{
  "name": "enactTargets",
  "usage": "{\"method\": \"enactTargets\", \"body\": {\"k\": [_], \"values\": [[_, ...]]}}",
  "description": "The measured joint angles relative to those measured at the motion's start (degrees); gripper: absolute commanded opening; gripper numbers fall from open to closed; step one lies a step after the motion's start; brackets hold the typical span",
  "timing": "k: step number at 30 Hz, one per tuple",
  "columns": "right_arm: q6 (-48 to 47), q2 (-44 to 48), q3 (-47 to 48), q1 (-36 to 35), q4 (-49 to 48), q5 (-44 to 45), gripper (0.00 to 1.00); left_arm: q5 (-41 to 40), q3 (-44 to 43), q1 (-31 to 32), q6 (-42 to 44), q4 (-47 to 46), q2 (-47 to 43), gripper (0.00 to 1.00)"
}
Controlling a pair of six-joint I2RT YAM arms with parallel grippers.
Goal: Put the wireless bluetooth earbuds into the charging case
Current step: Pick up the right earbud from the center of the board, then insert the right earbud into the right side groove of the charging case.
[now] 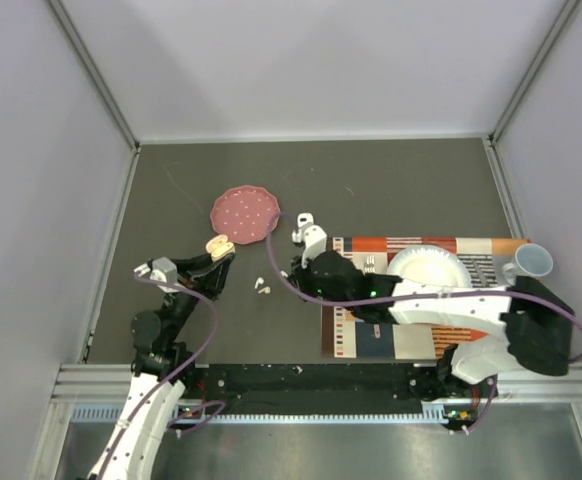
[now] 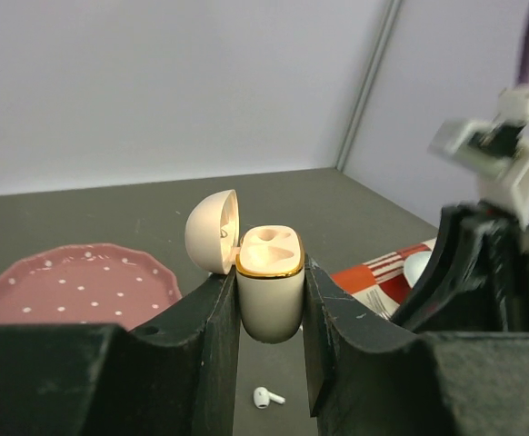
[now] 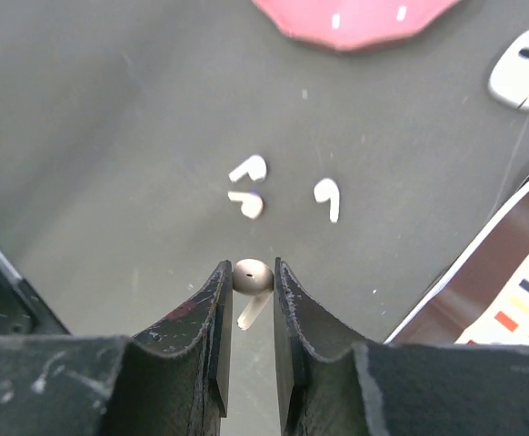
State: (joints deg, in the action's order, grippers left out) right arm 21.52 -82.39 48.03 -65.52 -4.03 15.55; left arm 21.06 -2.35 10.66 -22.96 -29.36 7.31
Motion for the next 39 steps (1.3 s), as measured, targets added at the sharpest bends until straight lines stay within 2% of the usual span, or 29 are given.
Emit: {"method": "enactTargets", "body": {"k": [7, 12, 18, 24, 31, 39], "values": [[-4.0, 16.5, -6.3, -0.2, -10.9, 4.8, 0.14, 7.0, 0.0, 0.0, -5.2, -9.0, 10.4, 0.00], [-11.0, 22.3, -9.6, -2.1, -21.7, 8.0, 0.14, 12.4, 0.0, 0.0, -8.7, -16.9, 15.8, 0.00], [-19.4, 21.8, -10.6, -5.7, -33.8, 10.5, 0.13, 18.1, -0.1, 0.6, -10.5, -25.2, 20.1, 0.00], [-28.7, 16.5, -11.0, -10.1, -46.2, 11.6, 0.13, 22.4, -0.7, 2.4, -11.0, -30.2, 23.2, 0.00], [-32.9, 13.1, -11.0, -10.9, -49.9, 11.1, 0.13, 24.2, -1.3, 4.5, -10.6, -32.2, 23.8, 0.00], [-32.9, 11.8, -10.7, -11.4, -50.4, 8.0, 0.13, 23.5, -1.3, 8.6, -7.3, -32.8, 23.9, 0.00]]}}
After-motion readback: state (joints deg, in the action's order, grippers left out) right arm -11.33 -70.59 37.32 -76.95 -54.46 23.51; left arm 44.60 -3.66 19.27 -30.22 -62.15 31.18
